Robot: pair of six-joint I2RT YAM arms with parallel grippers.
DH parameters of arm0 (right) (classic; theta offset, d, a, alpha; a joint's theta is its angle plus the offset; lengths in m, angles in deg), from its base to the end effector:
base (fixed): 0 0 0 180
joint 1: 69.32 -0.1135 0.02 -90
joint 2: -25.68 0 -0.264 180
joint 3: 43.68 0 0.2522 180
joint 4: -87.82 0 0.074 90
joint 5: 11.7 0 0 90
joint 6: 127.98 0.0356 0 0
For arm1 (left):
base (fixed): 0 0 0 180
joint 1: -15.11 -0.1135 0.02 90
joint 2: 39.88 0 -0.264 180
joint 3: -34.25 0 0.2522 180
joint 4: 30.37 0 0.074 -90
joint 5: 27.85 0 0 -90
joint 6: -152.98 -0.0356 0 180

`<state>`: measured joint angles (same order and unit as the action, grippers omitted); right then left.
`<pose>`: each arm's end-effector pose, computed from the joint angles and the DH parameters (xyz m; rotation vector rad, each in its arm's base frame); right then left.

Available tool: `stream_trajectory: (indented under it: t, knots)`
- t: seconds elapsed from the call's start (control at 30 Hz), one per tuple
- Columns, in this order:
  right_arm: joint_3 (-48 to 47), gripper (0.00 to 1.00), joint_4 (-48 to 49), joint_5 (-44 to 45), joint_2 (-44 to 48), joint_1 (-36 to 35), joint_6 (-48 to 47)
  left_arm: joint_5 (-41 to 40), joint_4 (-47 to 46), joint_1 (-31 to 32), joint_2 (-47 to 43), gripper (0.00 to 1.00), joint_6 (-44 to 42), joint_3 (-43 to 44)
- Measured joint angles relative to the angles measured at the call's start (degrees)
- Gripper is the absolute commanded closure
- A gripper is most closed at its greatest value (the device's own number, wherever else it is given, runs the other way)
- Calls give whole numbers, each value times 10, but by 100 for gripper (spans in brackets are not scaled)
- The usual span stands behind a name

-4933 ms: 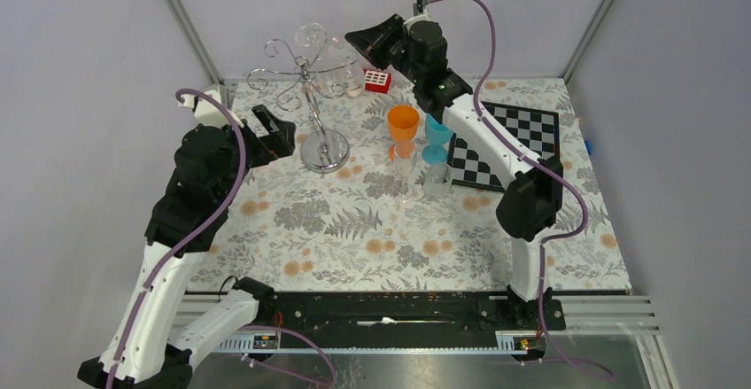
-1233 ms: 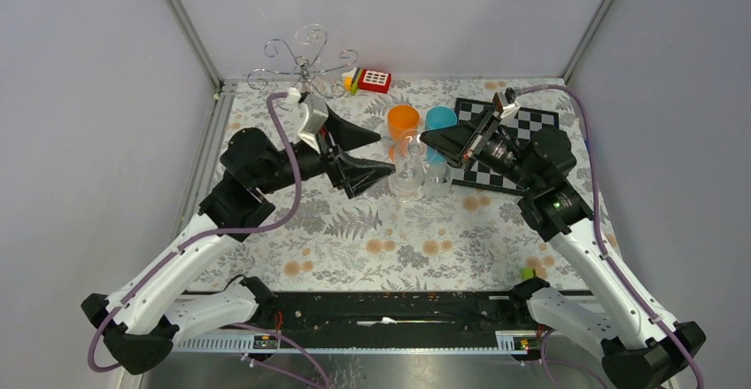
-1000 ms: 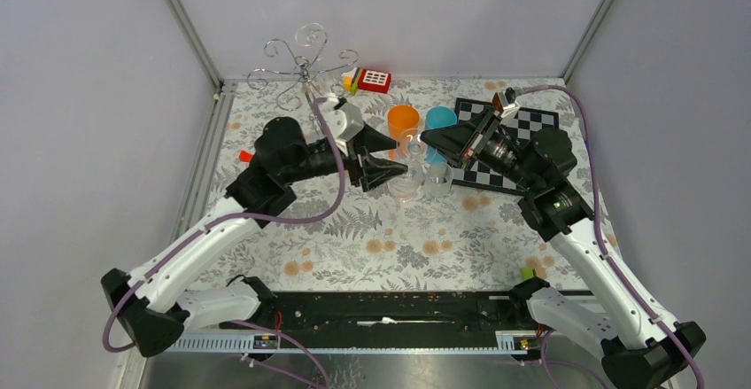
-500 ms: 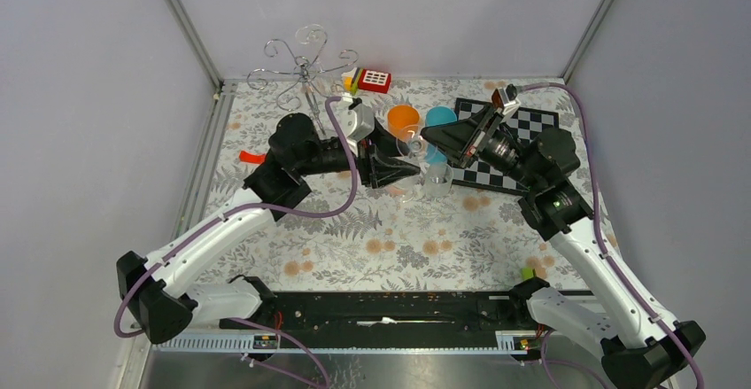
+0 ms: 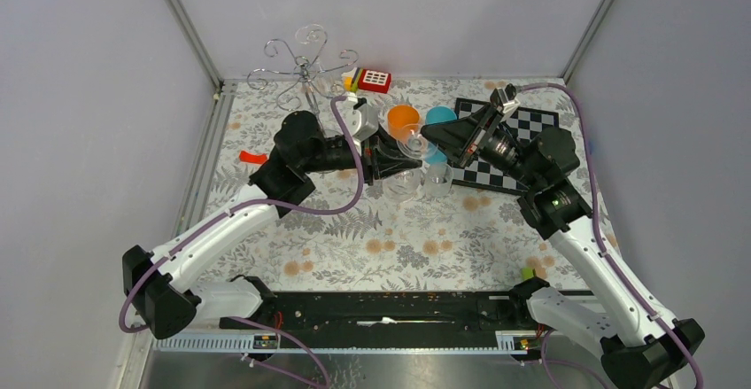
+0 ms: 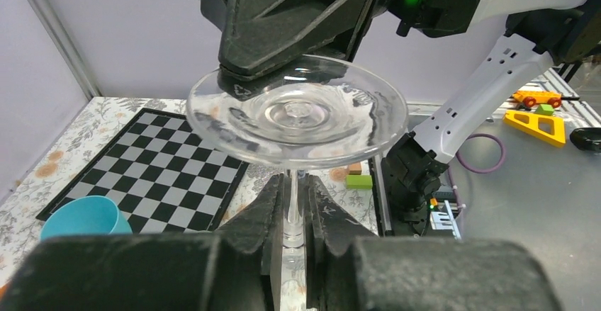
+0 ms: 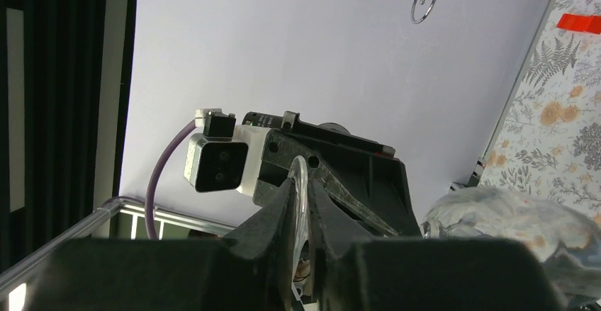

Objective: Take the wine glass off the wine glass rack

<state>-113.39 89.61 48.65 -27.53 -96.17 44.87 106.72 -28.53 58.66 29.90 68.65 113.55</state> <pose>0.1735 0.1076 0.4295 0.2165 1.5634 1.9026 0.1828 -0.2082 0.4162 1.1168 1.1542 -1.2346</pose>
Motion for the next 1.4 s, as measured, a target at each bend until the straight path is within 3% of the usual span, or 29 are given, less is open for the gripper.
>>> stream_trajectory:
  t: [0.1, 0.13, 0.47, 0.67, 0.83, 1.03, 1.4]
  knots:
    - [2, 45, 9, 0, 0, 0, -1, -2, -2, 0, 0, 100, 11, 0]
    - [5, 41, 17, 0, 1, -1, -6, -4, -2, 1, 0, 100, 19, 0]
    - [98, 30, 63, 85, 88, -2, -35, -92, -7, 2, -28, 100, 71, -1]
    - [141, 13, 87, 137, 144, -2, -57, -191, -78, 2, -73, 100, 108, -17]
    - [163, 10, 136, 139, 143, -2, -51, -253, -168, 2, -89, 100, 157, -27]
    - [169, 17, 209, 123, 104, -5, -16, -297, -275, 2, -87, 100, 222, -29]
    - [147, 23, 371, 70, 24, -70, 15, -296, -389, 8, -59, 100, 266, -51]
